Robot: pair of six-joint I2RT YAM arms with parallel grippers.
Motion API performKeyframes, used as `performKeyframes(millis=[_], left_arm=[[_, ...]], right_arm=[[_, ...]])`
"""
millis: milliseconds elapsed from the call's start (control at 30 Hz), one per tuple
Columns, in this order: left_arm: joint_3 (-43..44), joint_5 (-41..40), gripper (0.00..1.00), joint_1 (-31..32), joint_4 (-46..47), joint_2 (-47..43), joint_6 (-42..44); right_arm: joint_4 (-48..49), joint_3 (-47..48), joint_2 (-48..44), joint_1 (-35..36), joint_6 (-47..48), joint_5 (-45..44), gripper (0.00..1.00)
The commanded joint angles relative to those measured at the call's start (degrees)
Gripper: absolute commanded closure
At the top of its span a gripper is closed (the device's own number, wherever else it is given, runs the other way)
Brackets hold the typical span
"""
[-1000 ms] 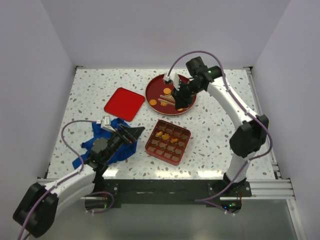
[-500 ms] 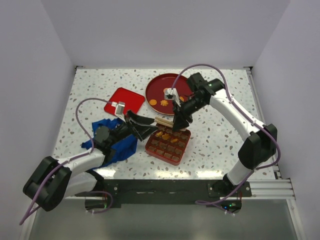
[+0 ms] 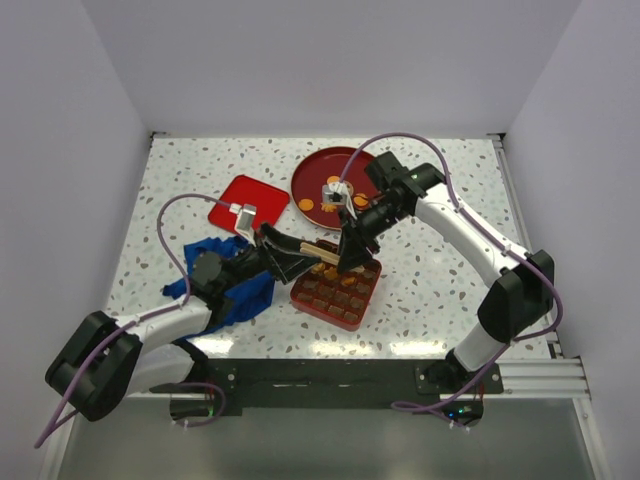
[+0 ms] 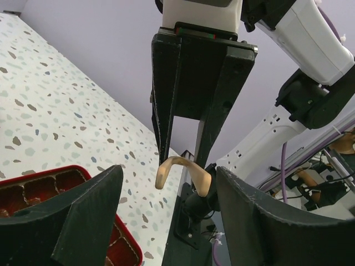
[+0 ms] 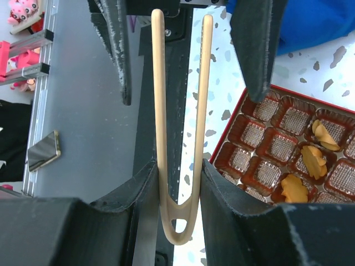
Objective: Pack the cookies
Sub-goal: Pass from the right arm to the left
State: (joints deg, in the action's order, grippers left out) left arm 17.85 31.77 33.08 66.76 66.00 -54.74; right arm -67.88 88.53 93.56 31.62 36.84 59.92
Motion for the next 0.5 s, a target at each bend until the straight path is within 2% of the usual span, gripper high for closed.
performKeyframes(millis=[0,67,100,133,167,267,367,467], left_arm=[[2.02,0.84,0.37,0.14,2.93,-0.17,-0.10],[2.10,1.36,0.49,0.23,4.33,0.36,-0.80],[1.93,1.54,0.60,0.23,4.86,0.88,-1.15],[1.84,1.63,0.65,0.14,5.48,1.06,-1.77],[1.75,1.63,0.75,0.23,6.62,1.24,-2.12],[1.49,1.37,0.88,0.23,7.85,1.68,-2.91],[0.79,0.66,0.93,0.23,9.87,2.03,-3.79],[-0.27,-0.13,0.94,0.23,12.33,2.56,-5.02]], right_arm=[[-0.76,0.24,-1.01,0.20,0.07,3.45,1.00],[-0.85,0.50,-0.66,0.20,-0.27,3.62,1.00],[-0.85,0.59,-0.57,0.20,-0.36,3.62,1.00],[-0.85,0.68,-0.22,0.20,-0.71,3.71,1.00],[-0.94,0.76,-0.13,0.20,-0.72,3.71,1.00],[-0.94,0.76,0.31,0.29,-1.15,3.54,0.99],[-0.94,0.85,0.75,0.20,-1.59,3.10,0.94],[-0.51,1.12,1.36,0.20,-2.82,3.27,0.83]])
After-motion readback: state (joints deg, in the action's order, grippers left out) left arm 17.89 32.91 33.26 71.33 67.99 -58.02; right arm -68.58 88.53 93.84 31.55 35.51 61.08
